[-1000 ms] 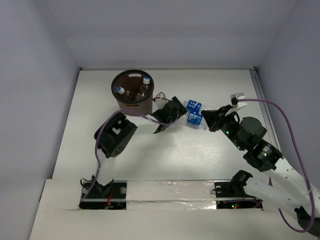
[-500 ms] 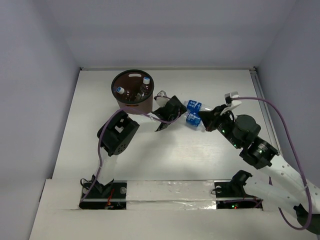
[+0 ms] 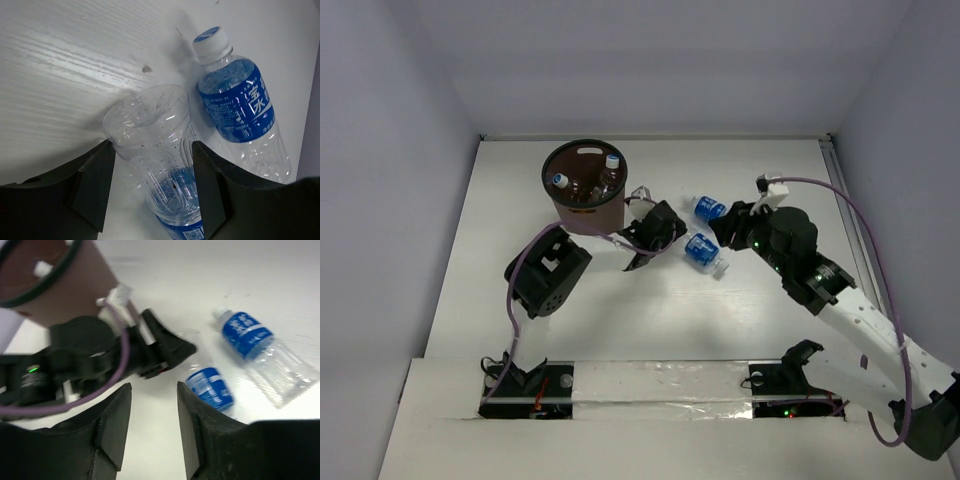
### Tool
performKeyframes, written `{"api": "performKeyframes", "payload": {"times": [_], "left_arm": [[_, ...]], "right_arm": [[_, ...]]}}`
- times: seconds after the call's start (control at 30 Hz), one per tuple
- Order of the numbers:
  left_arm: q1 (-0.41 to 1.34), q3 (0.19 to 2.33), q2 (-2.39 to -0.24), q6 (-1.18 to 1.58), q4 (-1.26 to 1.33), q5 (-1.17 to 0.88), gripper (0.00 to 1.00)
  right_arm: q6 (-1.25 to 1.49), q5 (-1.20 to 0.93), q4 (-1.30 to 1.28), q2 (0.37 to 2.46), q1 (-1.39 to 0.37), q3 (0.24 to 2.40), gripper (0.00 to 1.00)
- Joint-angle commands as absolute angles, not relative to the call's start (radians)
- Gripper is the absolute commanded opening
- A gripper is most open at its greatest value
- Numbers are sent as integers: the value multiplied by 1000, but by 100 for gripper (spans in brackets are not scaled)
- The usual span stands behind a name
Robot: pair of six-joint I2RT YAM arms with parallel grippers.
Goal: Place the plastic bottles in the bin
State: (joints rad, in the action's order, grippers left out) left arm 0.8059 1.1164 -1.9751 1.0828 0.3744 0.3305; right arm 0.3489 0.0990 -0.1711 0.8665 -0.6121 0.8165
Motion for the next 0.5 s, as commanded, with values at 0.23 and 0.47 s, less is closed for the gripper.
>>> {"api": "performKeyframes", "payload": {"times": [0.23, 0.47], "left_arm": [[903, 979, -1777, 924, 377, 390, 32], [956, 872, -1547, 828, 393, 416, 32]], "right_arm": [[313, -103, -165, 1110, -405, 974, 68], [158, -163, -333, 1380, -316, 1195, 77]]}}
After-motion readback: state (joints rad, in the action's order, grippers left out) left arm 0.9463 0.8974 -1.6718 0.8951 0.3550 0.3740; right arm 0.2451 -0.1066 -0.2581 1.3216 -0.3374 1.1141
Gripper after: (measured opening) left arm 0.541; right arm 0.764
